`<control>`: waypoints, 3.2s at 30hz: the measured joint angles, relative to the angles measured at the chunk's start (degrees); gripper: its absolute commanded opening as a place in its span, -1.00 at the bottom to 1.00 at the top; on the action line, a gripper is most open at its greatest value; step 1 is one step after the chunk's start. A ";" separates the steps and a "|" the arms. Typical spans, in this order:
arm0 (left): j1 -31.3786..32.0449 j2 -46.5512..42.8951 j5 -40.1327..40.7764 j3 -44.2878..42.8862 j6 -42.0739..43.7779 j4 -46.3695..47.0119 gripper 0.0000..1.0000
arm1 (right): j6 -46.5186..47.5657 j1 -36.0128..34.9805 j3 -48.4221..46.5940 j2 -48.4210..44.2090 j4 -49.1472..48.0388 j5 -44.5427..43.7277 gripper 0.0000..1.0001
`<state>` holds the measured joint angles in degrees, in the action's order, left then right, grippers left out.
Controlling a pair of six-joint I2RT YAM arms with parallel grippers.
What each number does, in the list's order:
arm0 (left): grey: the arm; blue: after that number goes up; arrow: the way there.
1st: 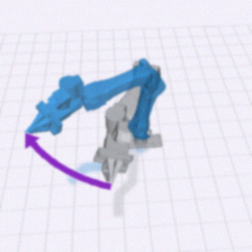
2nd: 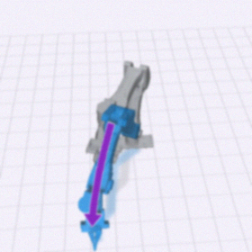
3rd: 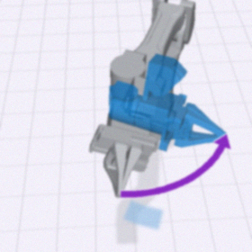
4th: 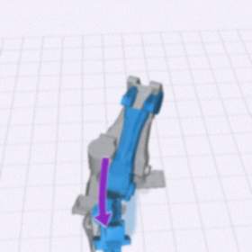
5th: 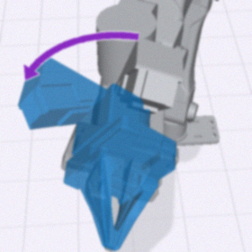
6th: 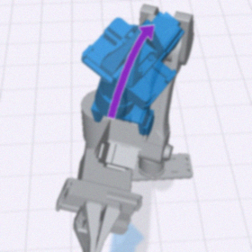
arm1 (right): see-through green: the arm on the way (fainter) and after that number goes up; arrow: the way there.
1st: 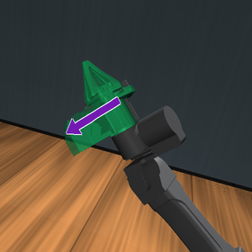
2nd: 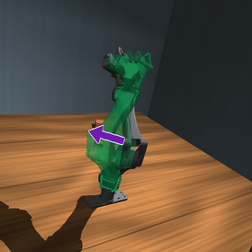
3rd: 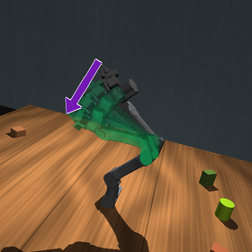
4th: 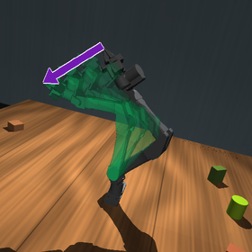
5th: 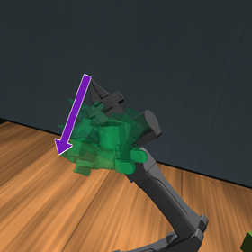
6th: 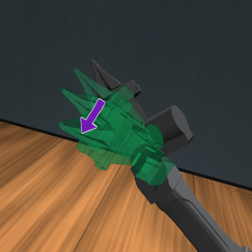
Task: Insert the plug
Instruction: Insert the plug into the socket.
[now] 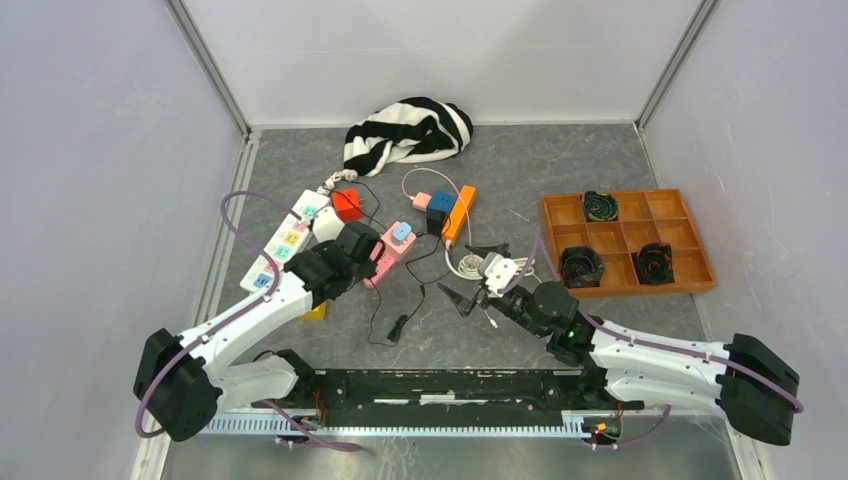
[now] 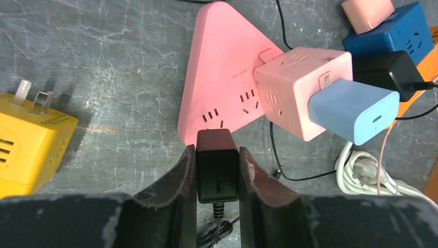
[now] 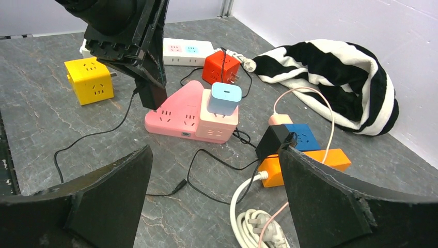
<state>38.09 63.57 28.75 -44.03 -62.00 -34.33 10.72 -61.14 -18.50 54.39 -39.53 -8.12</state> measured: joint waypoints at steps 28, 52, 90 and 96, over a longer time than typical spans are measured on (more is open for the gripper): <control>7.74 8.50 12.94 -3.58 3.04 1.14 -0.97 | -2.14 0.00 2.89 -8.57 8.90 -2.69 0.96; 0.04 -7.78 -13.46 4.68 65.64 11.50 -0.97 | -0.04 0.00 7.13 -14.64 8.44 -3.85 0.96; -13.57 3.13 -40.87 3.96 81.57 15.17 -0.97 | 1.55 0.00 8.28 -17.68 7.89 -6.03 0.96; -13.57 3.85 -39.78 3.74 82.27 15.28 -0.97 | 1.55 0.00 8.31 -17.77 7.91 -6.14 0.96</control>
<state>24.51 67.42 -11.03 -40.29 20.27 -19.05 12.27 -61.14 -10.20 36.62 -31.62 -14.26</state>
